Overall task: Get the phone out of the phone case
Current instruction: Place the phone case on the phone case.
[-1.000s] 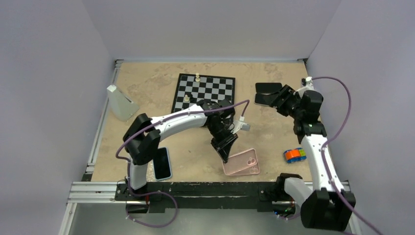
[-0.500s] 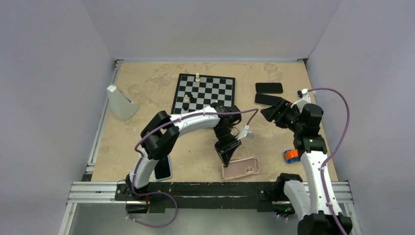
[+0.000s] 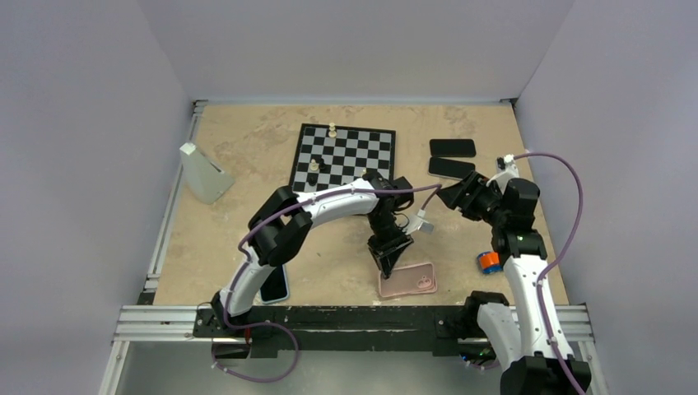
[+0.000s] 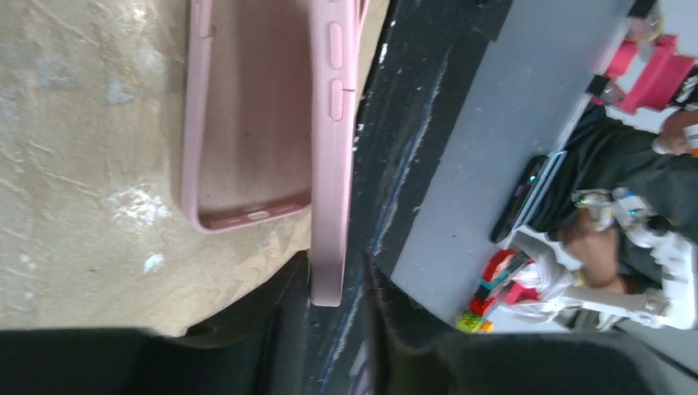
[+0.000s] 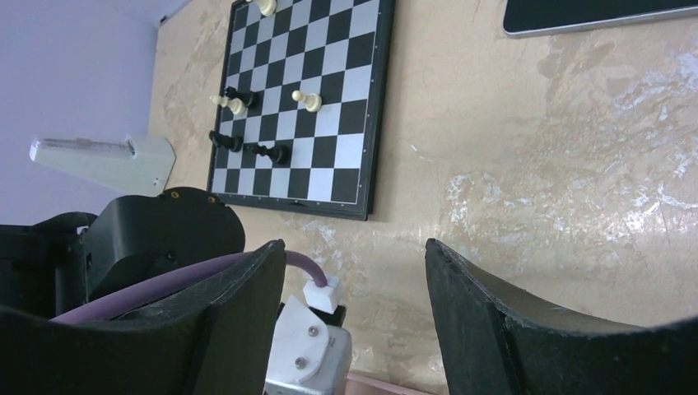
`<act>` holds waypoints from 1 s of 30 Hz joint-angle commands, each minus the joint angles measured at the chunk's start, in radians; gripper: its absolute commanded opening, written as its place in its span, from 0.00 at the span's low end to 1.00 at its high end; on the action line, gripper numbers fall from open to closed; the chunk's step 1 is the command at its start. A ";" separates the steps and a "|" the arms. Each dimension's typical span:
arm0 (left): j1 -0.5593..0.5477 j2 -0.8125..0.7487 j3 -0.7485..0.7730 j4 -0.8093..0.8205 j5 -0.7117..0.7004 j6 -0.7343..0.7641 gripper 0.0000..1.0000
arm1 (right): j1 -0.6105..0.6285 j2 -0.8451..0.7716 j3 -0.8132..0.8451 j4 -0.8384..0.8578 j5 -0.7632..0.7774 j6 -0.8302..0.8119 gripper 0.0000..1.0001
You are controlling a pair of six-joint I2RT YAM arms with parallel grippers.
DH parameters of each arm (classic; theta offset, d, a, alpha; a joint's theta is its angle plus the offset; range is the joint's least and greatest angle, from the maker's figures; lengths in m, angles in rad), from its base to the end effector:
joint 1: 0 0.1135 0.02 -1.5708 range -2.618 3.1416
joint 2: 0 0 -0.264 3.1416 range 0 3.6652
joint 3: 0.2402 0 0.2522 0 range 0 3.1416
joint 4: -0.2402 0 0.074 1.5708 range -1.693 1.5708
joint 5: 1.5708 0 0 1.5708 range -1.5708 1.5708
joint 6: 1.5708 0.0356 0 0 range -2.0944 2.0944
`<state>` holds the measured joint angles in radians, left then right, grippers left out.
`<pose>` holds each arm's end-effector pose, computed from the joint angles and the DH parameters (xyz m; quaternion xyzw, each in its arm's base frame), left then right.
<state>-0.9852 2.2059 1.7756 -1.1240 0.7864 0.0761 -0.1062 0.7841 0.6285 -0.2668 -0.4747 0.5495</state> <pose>0.2144 -0.3689 0.1792 -0.4702 -0.7950 0.3476 0.1614 0.1815 -0.0030 0.2779 0.1419 0.8137 0.3087 0.4716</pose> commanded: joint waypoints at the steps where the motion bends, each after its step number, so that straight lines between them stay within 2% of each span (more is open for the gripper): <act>1: -0.004 -0.052 0.004 0.017 -0.085 -0.003 0.53 | 0.000 -0.021 -0.015 0.028 -0.035 -0.003 0.67; 2: -0.001 -0.092 -0.029 0.045 -0.111 -0.024 0.76 | -0.001 -0.023 -0.012 0.025 -0.040 -0.006 0.67; 3: 0.003 -0.149 -0.068 0.086 -0.140 -0.056 0.93 | -0.001 -0.025 -0.007 0.017 -0.043 -0.010 0.67; 4: 0.009 -0.208 -0.106 0.131 -0.179 -0.098 0.99 | -0.001 -0.027 -0.001 0.008 -0.044 -0.014 0.67; 8: 0.050 -0.437 -0.256 0.239 -0.445 -0.254 1.00 | 0.001 -0.038 0.024 -0.024 -0.030 -0.041 0.67; 11: 0.076 -0.628 -0.426 0.267 -0.752 -0.473 1.00 | 0.001 -0.039 0.039 -0.045 -0.037 -0.055 0.66; 13: 0.089 -0.723 -0.518 0.176 -1.010 -0.687 1.00 | 0.002 -0.039 0.046 -0.059 -0.040 -0.068 0.66; 16: 0.120 -0.816 -0.637 0.012 -1.148 -0.998 1.00 | 0.003 -0.047 0.044 -0.057 -0.051 -0.073 0.66; 19: 0.189 -0.888 -0.771 -0.042 -1.130 -1.224 1.00 | 0.004 -0.051 0.032 -0.033 -0.081 -0.056 0.66; 21: 0.241 -0.925 -0.842 -0.049 -1.115 -1.301 1.00 | 0.005 -0.055 0.032 -0.028 -0.091 -0.051 0.66; 24: 0.275 -0.949 -0.903 -0.078 -1.201 -1.379 1.00 | 0.005 -0.068 0.042 -0.038 -0.087 -0.059 0.66; 26: 0.316 -0.947 -0.953 -0.037 -1.194 -1.365 1.00 | 0.006 -0.079 0.045 -0.045 -0.087 -0.063 0.66; 30: 0.415 -0.890 -1.036 0.138 -1.061 -1.263 1.00 | 0.005 -0.098 0.046 -0.046 -0.097 -0.060 0.66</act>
<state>-0.6456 1.2846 0.7933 -1.1263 -0.3290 -1.1885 -0.1051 0.7113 0.6277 -0.3298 -0.5426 0.5068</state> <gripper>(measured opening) 0.997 0.658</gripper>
